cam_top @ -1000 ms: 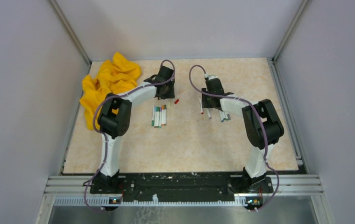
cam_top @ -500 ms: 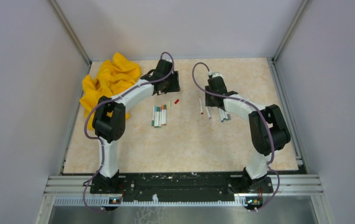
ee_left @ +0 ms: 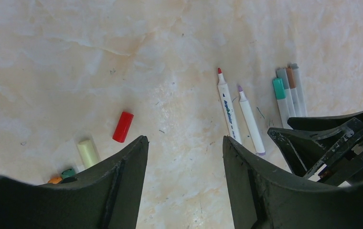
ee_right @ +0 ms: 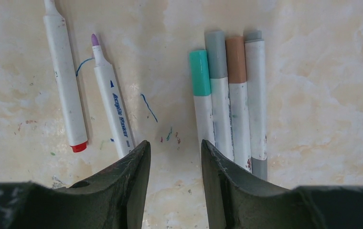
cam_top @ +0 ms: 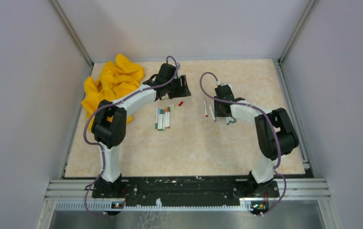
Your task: Open the pen caps
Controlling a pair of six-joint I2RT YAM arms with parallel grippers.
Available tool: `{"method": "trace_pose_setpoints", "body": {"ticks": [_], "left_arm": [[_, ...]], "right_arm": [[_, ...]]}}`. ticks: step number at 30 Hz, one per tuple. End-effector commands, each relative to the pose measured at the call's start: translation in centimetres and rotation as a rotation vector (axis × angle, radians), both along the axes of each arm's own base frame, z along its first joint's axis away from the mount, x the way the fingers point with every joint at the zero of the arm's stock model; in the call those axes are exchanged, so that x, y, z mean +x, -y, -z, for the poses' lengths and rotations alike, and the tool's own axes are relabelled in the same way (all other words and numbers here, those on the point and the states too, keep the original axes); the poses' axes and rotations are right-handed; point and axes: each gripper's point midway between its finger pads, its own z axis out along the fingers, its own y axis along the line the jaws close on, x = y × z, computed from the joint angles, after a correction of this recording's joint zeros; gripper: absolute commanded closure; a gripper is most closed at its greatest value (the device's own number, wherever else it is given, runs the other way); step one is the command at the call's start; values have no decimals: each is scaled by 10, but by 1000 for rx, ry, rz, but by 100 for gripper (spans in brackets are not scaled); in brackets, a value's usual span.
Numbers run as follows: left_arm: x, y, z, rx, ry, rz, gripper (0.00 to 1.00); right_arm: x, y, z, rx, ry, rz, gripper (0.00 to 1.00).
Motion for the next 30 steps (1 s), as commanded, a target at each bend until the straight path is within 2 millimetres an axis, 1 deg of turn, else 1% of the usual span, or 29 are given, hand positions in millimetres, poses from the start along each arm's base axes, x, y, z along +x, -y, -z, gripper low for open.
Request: {"method": "trace_pose_setpoints", "body": {"ticks": [1, 7, 12, 15, 24, 30], "left_arm": [[-4, 10, -27, -71, 41, 22, 35], [-4, 11, -27, -80, 39, 21, 35], [-4, 12, -27, -83, 41, 21, 35], [-3, 12, -27, -85, 38, 20, 35], [-4, 12, -26, -83, 36, 18, 35], [-5, 12, -24, -83, 36, 18, 35]], "right_arm": [[7, 9, -21, 2, 64, 36, 57], [6, 12, -23, -7, 72, 41, 57], [9, 13, -37, -3, 105, 43, 57], [9, 15, -41, -2, 111, 48, 57], [4, 14, -22, 6, 66, 41, 58], [1, 14, -15, 7, 50, 41, 58]]}}
